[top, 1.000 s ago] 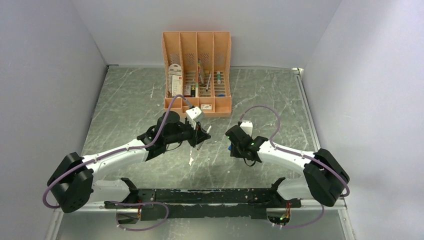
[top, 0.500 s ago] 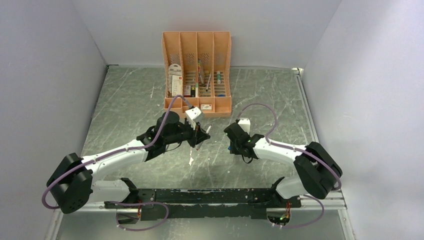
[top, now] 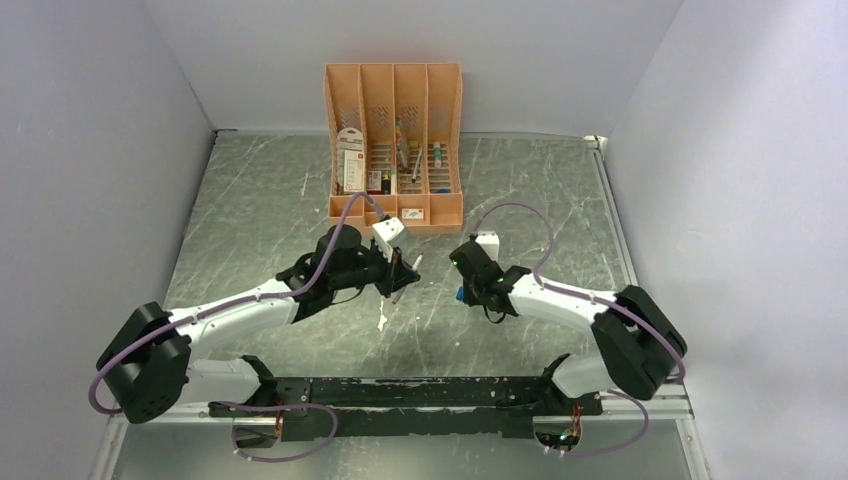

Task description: Insert the pens into the pen caps

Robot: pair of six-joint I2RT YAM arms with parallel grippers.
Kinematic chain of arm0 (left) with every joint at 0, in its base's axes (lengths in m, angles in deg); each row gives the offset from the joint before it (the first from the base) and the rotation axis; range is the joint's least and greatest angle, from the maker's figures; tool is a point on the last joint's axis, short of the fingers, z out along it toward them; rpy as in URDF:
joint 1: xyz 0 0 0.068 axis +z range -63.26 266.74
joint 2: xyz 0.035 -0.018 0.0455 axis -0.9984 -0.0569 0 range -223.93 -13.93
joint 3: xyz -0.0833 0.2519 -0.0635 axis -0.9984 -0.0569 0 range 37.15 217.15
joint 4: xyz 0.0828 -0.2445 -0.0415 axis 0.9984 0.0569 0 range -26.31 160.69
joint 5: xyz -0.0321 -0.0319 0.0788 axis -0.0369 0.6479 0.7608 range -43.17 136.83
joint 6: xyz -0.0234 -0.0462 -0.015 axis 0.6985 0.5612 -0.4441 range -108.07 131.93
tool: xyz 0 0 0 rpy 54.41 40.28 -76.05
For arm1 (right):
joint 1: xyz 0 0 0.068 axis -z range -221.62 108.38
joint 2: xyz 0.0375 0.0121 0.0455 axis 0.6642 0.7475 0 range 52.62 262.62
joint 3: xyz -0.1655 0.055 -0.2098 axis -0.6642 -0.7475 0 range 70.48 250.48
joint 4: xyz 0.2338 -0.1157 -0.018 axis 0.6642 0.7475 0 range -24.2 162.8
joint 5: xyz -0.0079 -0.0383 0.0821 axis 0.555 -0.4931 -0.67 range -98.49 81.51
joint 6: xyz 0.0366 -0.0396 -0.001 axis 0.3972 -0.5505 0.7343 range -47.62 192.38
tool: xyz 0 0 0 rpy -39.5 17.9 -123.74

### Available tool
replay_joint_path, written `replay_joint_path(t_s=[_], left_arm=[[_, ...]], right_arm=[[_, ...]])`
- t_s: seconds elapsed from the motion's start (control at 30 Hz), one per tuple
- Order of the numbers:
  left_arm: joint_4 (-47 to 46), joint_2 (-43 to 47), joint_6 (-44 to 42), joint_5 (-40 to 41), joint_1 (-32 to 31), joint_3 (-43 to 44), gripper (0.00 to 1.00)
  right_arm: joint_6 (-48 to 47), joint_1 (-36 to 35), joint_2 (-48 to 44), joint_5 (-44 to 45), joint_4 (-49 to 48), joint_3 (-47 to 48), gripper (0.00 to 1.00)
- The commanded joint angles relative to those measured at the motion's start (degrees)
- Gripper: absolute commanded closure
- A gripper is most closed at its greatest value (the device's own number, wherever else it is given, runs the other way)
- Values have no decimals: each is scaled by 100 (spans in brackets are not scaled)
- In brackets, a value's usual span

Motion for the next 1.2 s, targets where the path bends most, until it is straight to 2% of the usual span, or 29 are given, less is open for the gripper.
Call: replay_joint_path(t_s=[0.0, 0.17, 0.33, 0.5, 0.63, 0.83, 1.17], left_arm=[[-417, -120, 172, -305, -19, -19, 93], [-1378, -234, 1054, -372, -21, -247, 93], [-2945, -510, 2215, -843, -44, -526, 93], [-4755, -1038, 3257, -1165, -75, -779, 93], [-5491, -1536, 3718, -1491, -131, -695, 93], [-5533, -1879, 3791, -1624, -271, -403, 93], [-5396, -1934, 3730, -1549, -287, -323, 93]], right_arm=[[93, 14, -830, -110, 191, -22, 100], [98, 10, -2210, -106, -51, -107, 100], [162, 10, -3289, -305, -1505, -609, 100], [163, 9, -3722, -579, -3366, -1038, 100], [-49, 14, -3563, -603, -3648, -834, 100], [-170, 12, -3336, -823, -3912, -600, 100], [-228, 11, -3458, -916, -3677, -546, 100]])
